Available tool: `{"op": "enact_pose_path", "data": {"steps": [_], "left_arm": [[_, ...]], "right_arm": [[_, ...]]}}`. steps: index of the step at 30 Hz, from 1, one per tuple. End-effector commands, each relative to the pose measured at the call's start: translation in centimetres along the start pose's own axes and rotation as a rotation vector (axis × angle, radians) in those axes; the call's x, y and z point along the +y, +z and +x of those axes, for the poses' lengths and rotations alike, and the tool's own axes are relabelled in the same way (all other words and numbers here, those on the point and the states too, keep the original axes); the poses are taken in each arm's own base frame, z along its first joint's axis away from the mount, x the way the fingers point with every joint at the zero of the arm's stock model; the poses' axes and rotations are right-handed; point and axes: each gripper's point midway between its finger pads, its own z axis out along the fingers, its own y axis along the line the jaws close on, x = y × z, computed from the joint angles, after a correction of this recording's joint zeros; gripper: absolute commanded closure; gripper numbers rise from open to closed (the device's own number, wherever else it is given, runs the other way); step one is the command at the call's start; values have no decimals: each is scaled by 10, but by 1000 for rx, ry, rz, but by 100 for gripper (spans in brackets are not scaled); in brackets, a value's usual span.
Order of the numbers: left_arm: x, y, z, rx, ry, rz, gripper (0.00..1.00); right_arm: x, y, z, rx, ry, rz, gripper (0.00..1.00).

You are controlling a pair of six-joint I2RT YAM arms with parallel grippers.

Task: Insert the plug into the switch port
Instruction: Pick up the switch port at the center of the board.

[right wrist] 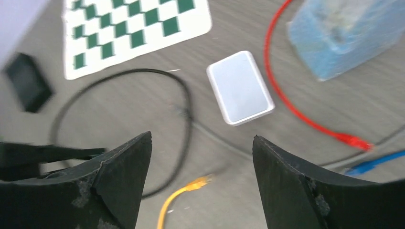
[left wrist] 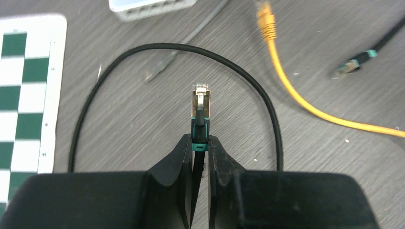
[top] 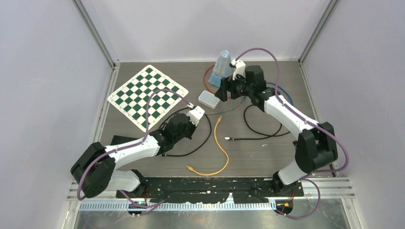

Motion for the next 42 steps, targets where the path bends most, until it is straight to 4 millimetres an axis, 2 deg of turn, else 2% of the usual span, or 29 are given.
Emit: {"op": "enact_pose_path", "data": {"steps": [1,6,7,8,9,10,13,17,18,19,25,26,27,28,29,30,31,32,42], "left_arm": [[20,0,5,75,-183,-110,100],[30,-4,-4,-1,-218,-158,100],[31,-4,-3,-16,-214,-160,100],[31,-3,-3,-26,-209,-161,100],[31,-3,-1,-29,-207,-162,100],[31,-2,1,-33,-204,-163,100],[31,0,10,-32,-204,-168,100],[28,0,15,-23,-202,-150,100],[27,0,14,-27,-204,-146,100],[27,0,14,-34,-206,-141,100],[26,-3,16,-42,-204,-137,100],[26,-4,16,-45,-204,-136,100],[26,-5,15,-50,-202,-135,100],[26,-6,14,-55,-201,-134,100],[27,-7,13,-61,-201,-134,100],[27,-9,11,-72,-202,-135,100],[27,-10,9,-80,-202,-135,100],[28,-11,9,-85,-201,-136,100],[29,-13,8,-85,-193,-139,100]], "right_arm": [[-49,15,10,131,-247,182,16],[-59,56,22,210,-433,155,12],[-61,66,38,269,-441,147,12],[-61,71,29,267,-475,143,12],[-63,80,43,314,-479,134,12],[-62,84,38,309,-501,130,12],[-61,104,49,325,-527,102,12],[-63,123,50,319,-538,83,12],[-63,126,50,322,-541,78,11],[-64,130,49,330,-548,73,5],[-73,143,52,393,-550,94,2],[-74,143,58,415,-549,95,2],[-73,144,54,413,-558,96,2],[-73,145,61,435,-556,91,2],[-72,147,58,433,-563,88,2],[-71,148,66,459,-561,78,2],[-70,149,62,456,-568,75,1],[-69,150,68,478,-566,67,2],[-66,155,75,515,-557,48,2]]}}
